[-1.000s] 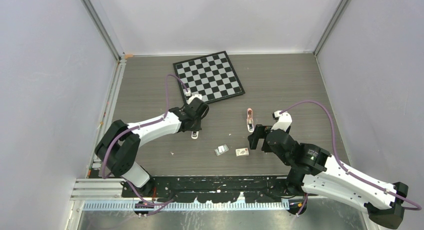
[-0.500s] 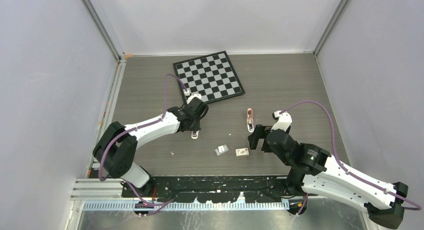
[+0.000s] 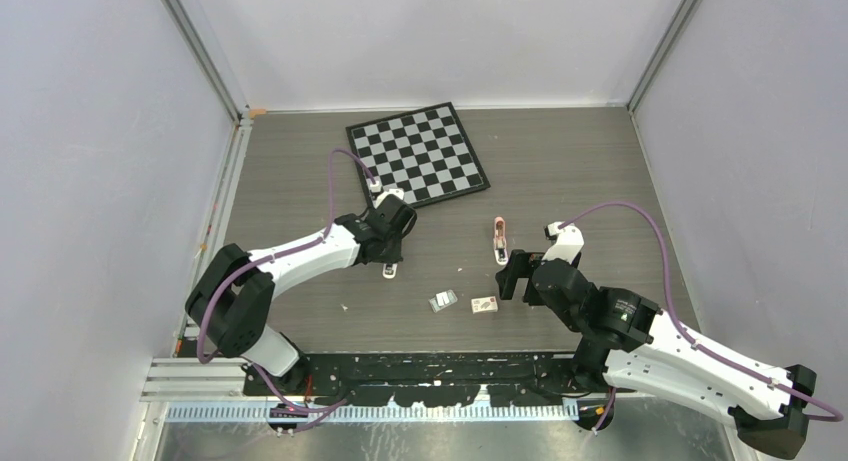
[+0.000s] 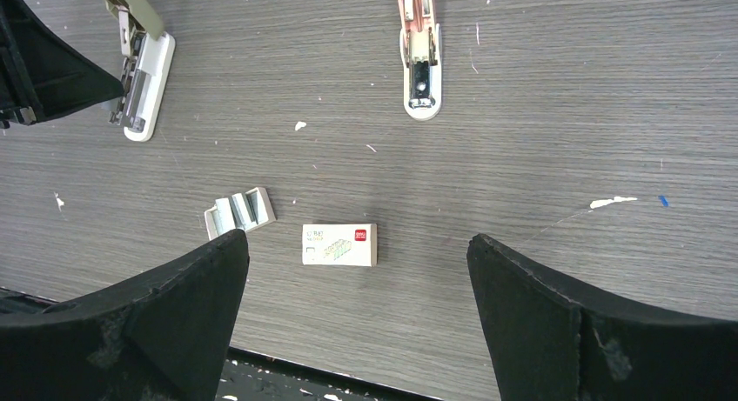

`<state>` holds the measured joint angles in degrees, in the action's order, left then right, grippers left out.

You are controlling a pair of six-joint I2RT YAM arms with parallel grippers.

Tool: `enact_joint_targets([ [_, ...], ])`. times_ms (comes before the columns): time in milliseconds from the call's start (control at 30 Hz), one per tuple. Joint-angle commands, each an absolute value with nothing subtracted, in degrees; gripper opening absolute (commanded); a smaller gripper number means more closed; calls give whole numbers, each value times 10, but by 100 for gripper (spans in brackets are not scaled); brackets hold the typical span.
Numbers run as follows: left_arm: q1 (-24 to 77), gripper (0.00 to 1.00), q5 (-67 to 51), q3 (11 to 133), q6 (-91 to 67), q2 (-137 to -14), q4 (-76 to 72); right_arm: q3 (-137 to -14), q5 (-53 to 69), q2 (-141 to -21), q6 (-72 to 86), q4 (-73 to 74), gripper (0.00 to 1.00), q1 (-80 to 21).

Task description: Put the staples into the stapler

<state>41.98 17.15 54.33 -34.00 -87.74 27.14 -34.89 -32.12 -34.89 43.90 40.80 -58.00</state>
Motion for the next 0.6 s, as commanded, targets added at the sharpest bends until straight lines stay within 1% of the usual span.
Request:
enact_joint_targets([
  [0,417,16,167,552,-336,-870,254,-352,-338,-353,437,391,100,-579],
  [567,418,16,177,548,-332,-893,247,-353,-341,-351,433,395,100,-580],
])
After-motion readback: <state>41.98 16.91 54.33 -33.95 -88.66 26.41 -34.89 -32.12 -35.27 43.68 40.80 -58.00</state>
